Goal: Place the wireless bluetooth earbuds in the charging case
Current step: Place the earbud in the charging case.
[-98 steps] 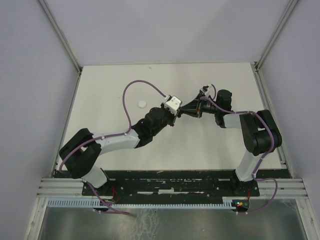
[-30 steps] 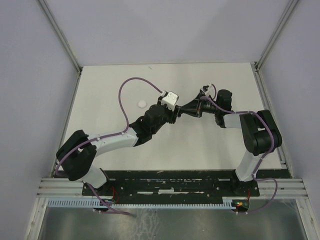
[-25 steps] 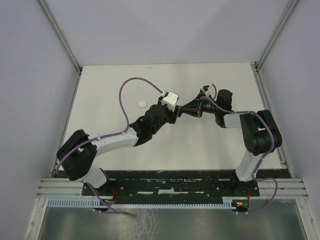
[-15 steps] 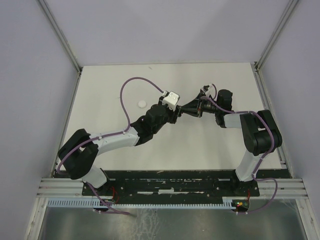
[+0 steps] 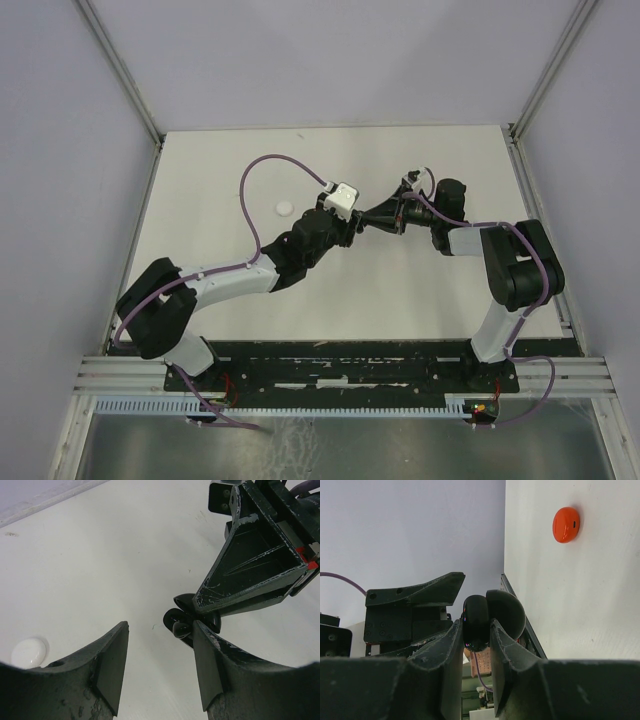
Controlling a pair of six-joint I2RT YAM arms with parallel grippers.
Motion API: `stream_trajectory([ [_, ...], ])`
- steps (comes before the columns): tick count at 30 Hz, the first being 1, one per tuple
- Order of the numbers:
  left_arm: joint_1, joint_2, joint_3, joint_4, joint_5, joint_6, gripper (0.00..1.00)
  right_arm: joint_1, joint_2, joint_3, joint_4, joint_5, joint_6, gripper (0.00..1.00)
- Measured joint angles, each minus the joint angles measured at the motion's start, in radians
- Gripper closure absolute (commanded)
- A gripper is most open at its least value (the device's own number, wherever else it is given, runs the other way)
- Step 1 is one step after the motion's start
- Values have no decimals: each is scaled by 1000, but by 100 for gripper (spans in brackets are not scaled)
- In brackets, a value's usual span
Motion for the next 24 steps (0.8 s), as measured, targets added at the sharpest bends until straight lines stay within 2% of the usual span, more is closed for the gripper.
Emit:
stream_trajectory([
  [24,8,-13,-21,-6,-27,0,39,-8,0,0,0,5,0,95],
])
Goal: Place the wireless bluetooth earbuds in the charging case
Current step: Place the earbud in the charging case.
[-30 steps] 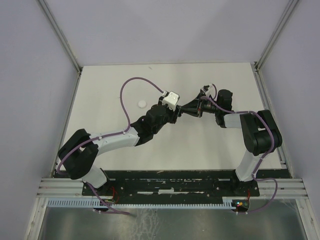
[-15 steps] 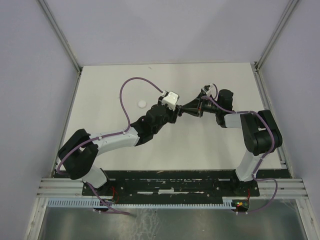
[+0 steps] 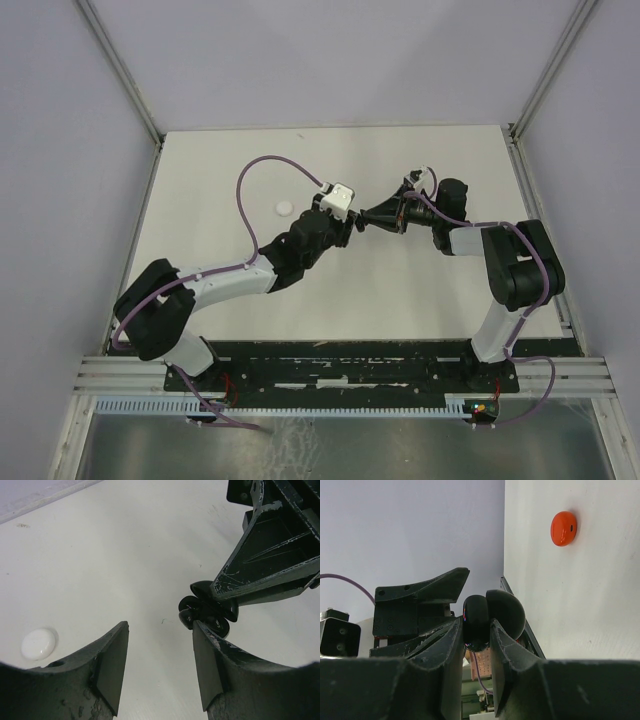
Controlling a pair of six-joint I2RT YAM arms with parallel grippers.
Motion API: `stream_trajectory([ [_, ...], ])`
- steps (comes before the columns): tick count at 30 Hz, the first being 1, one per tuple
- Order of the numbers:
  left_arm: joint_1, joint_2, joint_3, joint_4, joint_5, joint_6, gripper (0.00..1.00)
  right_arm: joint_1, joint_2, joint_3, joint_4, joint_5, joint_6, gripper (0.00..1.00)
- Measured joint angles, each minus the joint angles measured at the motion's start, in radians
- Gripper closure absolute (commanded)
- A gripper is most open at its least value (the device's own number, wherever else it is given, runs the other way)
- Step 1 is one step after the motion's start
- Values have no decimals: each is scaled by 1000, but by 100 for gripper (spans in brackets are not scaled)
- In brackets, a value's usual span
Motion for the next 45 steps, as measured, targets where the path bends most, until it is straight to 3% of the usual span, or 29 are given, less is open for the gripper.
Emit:
stream_trajectory([
  [32,27,0,-6,-21,-22,-2,39,0,0,0,0,-3,0,95],
  [45,27,-34,-42,-24,38,-16,39,0,0,0,0,-3,0,95],
])
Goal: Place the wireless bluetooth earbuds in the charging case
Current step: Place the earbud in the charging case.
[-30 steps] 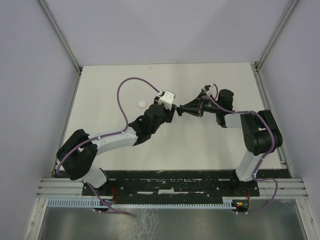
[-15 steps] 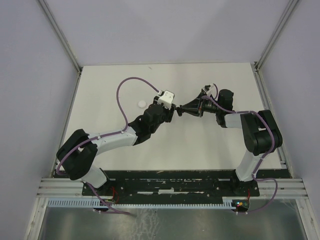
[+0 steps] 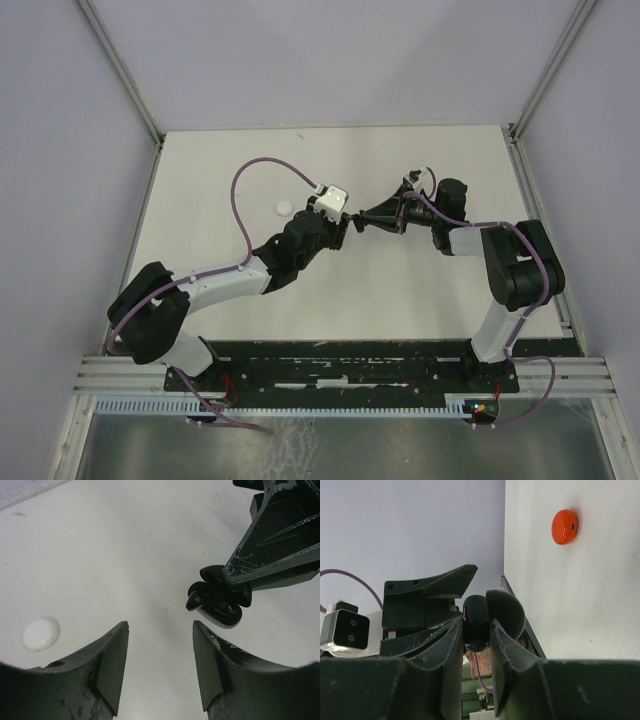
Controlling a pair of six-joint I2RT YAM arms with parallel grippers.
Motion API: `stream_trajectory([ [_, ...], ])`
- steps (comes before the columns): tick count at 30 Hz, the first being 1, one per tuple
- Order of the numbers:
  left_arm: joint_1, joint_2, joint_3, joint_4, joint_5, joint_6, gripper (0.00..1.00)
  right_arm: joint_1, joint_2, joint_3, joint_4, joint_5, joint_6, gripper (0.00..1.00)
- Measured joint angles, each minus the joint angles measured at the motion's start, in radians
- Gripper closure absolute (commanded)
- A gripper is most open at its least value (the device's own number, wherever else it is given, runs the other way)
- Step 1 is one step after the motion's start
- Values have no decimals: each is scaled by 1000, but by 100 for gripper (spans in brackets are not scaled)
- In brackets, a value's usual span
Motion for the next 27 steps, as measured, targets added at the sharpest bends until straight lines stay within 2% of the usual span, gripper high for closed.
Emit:
stream_trajectory([
  [27,0,55,53,0,-10,1,39,0,0,2,0,0,0,95],
])
